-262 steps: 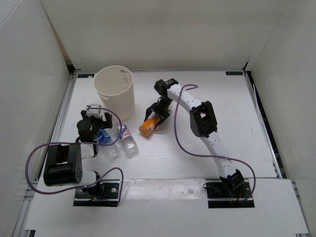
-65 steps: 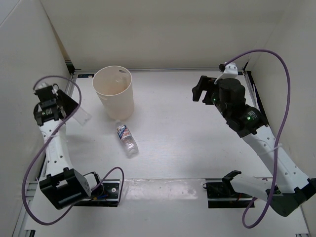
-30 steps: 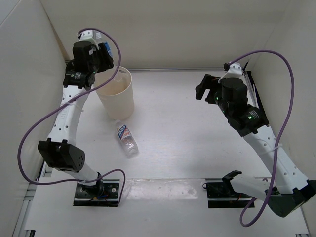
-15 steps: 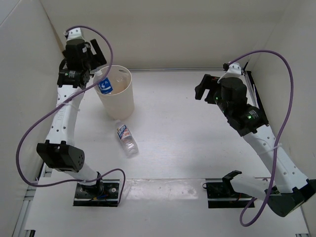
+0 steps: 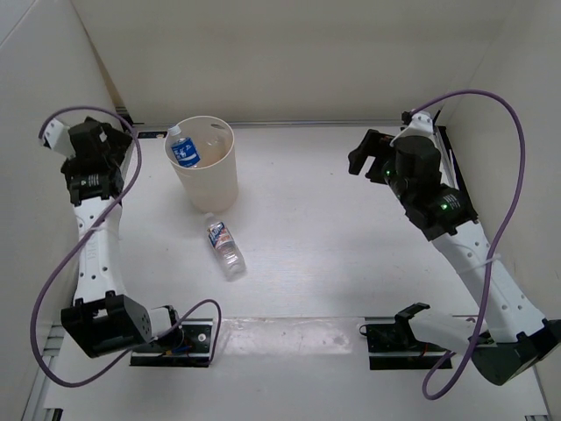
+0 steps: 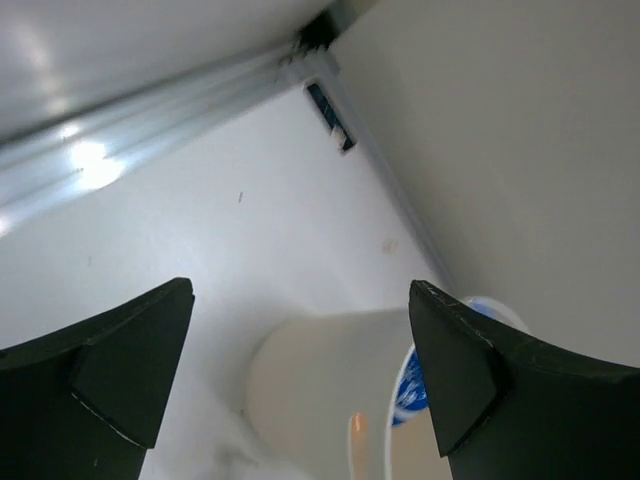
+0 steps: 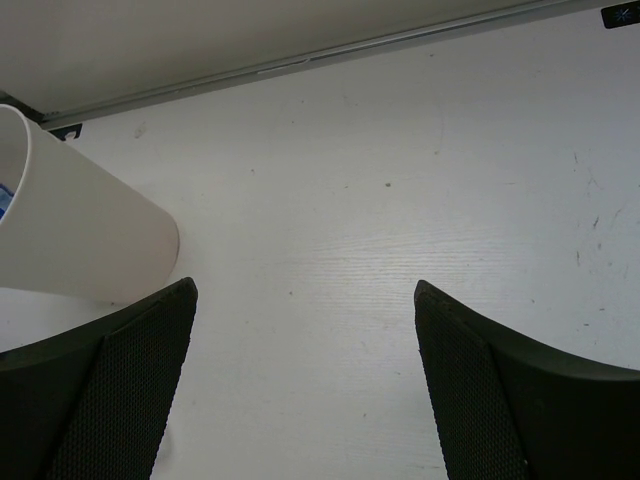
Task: Put the plastic bottles in the bin
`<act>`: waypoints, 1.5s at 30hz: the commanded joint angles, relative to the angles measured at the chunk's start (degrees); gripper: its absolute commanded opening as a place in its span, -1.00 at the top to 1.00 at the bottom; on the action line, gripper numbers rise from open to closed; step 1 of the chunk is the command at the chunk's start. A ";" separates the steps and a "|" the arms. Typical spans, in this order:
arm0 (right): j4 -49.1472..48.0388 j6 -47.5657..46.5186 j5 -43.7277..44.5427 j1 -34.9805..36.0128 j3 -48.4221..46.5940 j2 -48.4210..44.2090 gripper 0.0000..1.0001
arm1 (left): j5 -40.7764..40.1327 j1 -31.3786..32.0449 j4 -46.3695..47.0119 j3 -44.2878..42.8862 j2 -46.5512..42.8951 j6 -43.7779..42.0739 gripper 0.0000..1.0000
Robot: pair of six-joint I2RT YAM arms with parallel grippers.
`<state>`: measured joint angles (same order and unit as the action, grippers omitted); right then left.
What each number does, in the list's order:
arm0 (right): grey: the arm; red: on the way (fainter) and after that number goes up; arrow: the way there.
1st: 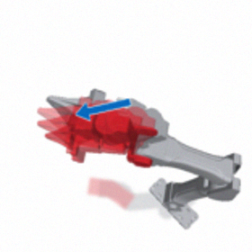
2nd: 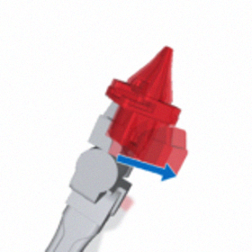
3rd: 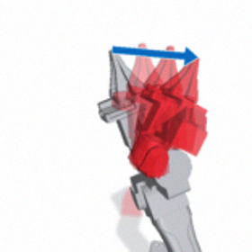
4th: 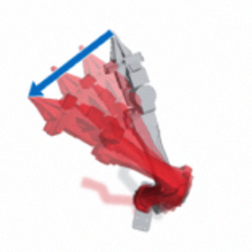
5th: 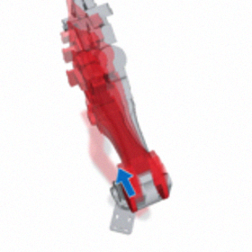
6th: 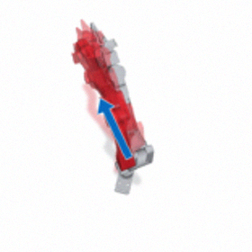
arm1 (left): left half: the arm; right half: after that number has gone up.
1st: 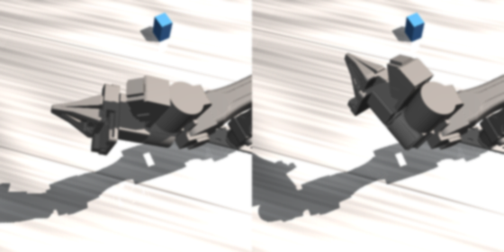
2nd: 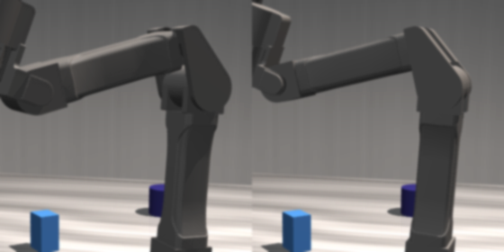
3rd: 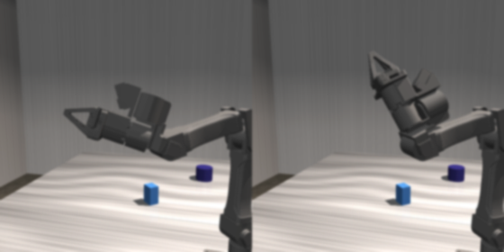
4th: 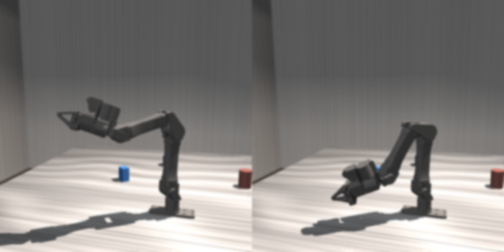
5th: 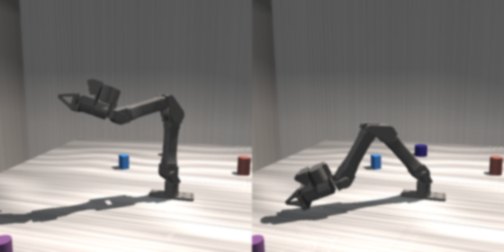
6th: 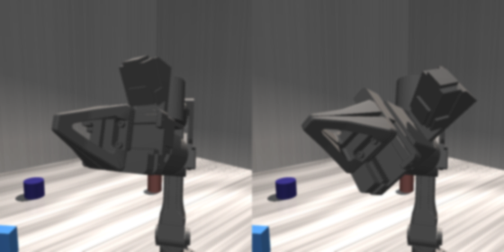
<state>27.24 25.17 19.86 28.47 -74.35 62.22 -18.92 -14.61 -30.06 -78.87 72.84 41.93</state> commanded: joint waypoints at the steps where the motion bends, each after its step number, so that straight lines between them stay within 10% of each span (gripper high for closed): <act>1: -1.49 1.46 -0.87 -0.52 0.17 0.10 -0.81 | 3.36 0.37 -6.73 8.16 -3.74 11.29 -1.00; 6: -1.84 2.69 -2.63 -1.57 0.78 0.36 -0.81 | 1.26 2.48 -12.38 21.71 -8.76 22.84 -1.00; 19: -2.02 5.59 -5.00 -4.03 2.10 0.27 -0.81 | 2.65 24.09 -7.03 37.20 -11.06 21.09 -1.00; 45: -0.97 5.07 -4.83 -5.27 2.10 0.27 -0.81 | 9.60 35.26 -2.45 28.87 10.65 7.55 -1.00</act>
<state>27.05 30.70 14.79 23.57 -72.20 62.74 -11.11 20.38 -31.55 -47.13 82.41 50.81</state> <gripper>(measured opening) 0.905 0.992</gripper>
